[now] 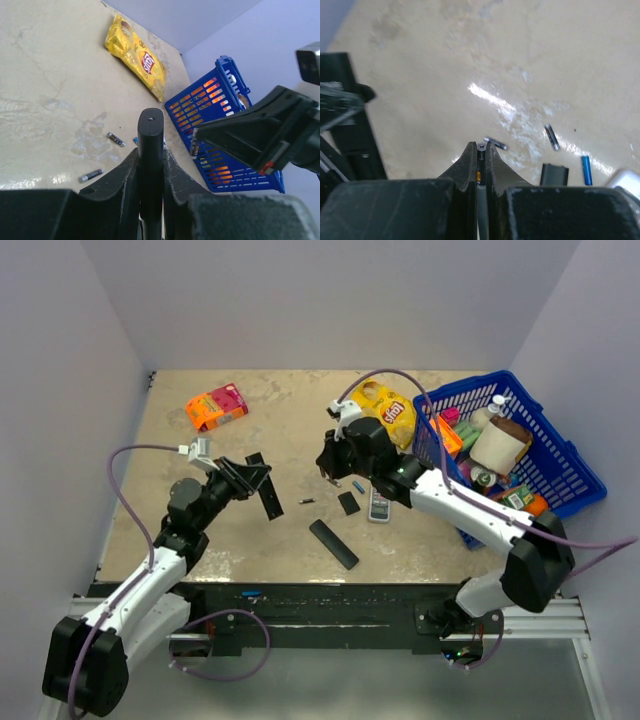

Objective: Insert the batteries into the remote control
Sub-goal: Load the battery into the remote control.

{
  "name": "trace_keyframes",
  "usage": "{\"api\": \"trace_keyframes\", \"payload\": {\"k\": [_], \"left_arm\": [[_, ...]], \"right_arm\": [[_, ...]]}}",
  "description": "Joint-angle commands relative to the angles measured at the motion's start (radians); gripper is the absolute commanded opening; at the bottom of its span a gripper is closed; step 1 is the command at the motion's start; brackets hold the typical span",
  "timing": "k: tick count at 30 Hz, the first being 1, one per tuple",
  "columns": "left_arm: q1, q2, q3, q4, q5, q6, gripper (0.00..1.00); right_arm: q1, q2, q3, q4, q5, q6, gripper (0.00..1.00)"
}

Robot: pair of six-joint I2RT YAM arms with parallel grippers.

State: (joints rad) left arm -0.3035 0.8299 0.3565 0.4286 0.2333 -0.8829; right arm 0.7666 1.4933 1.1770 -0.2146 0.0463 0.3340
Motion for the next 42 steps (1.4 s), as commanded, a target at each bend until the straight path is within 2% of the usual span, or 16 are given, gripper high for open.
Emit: {"api": "trace_keyframes", "payload": {"k": [1, 11, 15, 25, 42], "left_arm": [[-0.003, 0.041, -0.011, 0.24, 0.024, -0.143, 0.0], [-0.04, 0.162, -0.01, 0.458, -0.008, -0.283, 0.0], [-0.052, 0.212, -0.001, 0.547, -0.014, -0.327, 0.0], [-0.059, 0.279, 0.067, 0.572, -0.02, -0.324, 0.0], [-0.06, 0.305, 0.072, 0.622, -0.037, -0.364, 0.0]], "right_arm": [[0.011, -0.129, -0.069, 0.274, -0.043, 0.013, 0.0], [0.106, -0.225, -0.174, 0.559, -0.049, 0.004, 0.0], [0.134, -0.222, -0.181, 0.589, -0.048, 0.002, 0.0], [0.155, -0.194, -0.215, 0.636, -0.048, 0.007, 0.0], [0.177, -0.125, -0.221, 0.65, -0.063, 0.013, 0.0]]}}
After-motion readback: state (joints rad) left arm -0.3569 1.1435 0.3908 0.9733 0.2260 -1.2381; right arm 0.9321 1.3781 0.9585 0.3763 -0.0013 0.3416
